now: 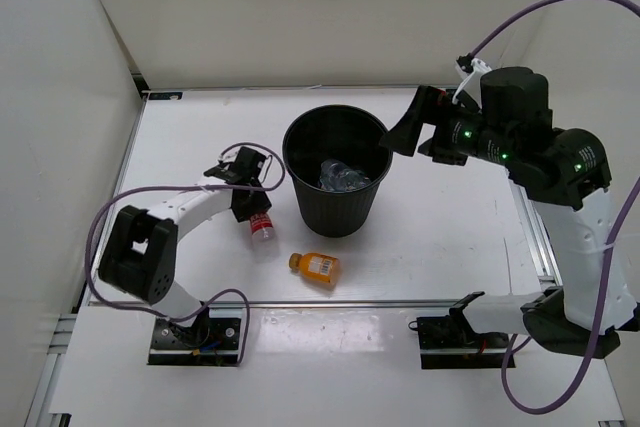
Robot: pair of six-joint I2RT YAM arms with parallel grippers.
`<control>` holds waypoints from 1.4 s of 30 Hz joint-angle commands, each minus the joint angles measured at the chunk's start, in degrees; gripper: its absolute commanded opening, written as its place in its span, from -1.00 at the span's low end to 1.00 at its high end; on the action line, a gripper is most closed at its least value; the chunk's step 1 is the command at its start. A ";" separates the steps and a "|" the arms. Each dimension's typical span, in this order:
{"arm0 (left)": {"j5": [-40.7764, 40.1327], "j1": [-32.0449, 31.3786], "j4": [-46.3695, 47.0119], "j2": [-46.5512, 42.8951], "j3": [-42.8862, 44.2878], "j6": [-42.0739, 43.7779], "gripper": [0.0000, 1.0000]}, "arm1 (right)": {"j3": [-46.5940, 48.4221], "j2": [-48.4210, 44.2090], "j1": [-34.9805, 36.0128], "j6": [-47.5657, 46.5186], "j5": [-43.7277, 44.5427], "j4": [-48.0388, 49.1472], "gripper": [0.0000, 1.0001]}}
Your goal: Put the plastic bottles in the bin
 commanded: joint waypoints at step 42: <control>-23.24 -7.71 -19.77 -26.40 29.98 13.05 1.00 | -45.08 -14.29 32.48 -18.91 11.56 23.66 1.00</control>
